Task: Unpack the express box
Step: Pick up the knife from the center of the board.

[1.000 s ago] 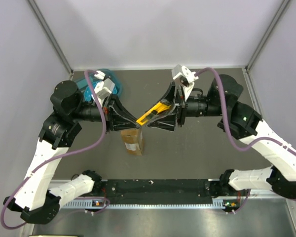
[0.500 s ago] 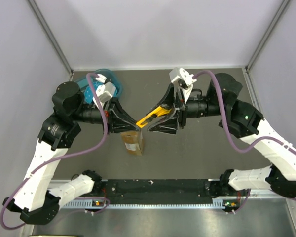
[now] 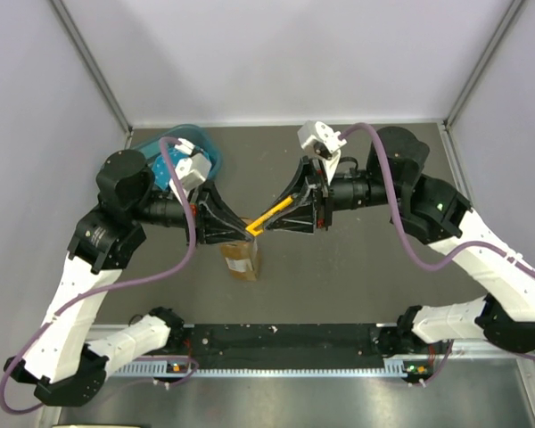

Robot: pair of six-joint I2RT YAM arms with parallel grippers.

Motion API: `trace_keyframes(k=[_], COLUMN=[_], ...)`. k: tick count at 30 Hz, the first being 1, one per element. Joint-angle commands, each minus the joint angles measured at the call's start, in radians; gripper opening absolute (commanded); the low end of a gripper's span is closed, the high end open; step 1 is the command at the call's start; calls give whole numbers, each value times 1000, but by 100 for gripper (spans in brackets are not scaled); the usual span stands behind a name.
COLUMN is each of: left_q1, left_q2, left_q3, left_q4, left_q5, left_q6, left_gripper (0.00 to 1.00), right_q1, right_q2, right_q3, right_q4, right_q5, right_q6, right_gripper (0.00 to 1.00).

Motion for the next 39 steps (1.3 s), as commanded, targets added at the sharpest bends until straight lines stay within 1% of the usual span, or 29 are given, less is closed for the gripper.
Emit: trace_keyframes(k=[1,2,3,4,11,12,13,14,15,16,17,18,19,20,21,22,23,25,29,31,36,39], left_q1=[-5,-5,-5,-5,-5,-5,-5,-5,-5,-4,-4,-5,-4,-4,-4,-4,-4,-4,-4,-4,-4,-4], left_q2=[-7,-6,-6,-6,-10,-12,-15,-17,-18,-18,-18,-17,-15,-17,-20,-26,-32,-55,-76,-67,-41,14], left_q3=[43,45,48,50,27,27,27,31,37,47,72,85,94,99,96,84,50,12,-68,-79,-88,-79], left_q4=[12,12,14,12,9,-3,-12,-26,-55,-120,-173,-225,-329,-378,-421,-466,-513,-534,-537,-519,-517,-557], left_q5=[-12,-14,-14,-15,-23,-29,-33,-37,-52,-69,-92,-143,-176,-216,-290,-335,-372,-455,-443,-438,-359,-334], left_q6=[19,18,18,16,15,15,18,43,65,92,172,227,284,391,453,514,628,711,852,898,1028,1105], left_gripper=[0,0,0,0,1,10,28,82,99,99,99,99,99,99,99,99,99,99,99,99,99,99], right_q1=[-2,-2,-2,-2,-2,-2,-3,-2,-2,-2,-2,-2,-2,-2,-2,-2,-2,-2,-2,-2,-2,-2], right_q2=[7,7,7,7,-4,-7,-9,-13,-25,-35,-45,-56,-76,-90,-101,-129,-145,-174,-217,-223,-231,-242], right_q3=[41,40,38,38,37,35,35,34,29,26,21,14,12,9,-5,-14,-26,-58,-80,-80,-75,-81], right_q4=[20,18,18,18,12,12,10,4,3,-5,-23,-35,-55,-72,-101,-111,-118,-135,-167,-178,-186,-187], right_q5=[-31,-27,-26,-23,-15,-14,0,9,23,66,95,124,188,221,253,313,337,387,414,413,404,407], right_q6=[3,4,6,4,0,-2,-3,-8,-13,-25,-36,-45,-71,-80,-89,-111,-117,-131,-131,-125,-112,-109], right_gripper=[18,7,2,0,0,0,0,0,0,0,0,0,0,0,0,0,0,0,0,0,0,0])
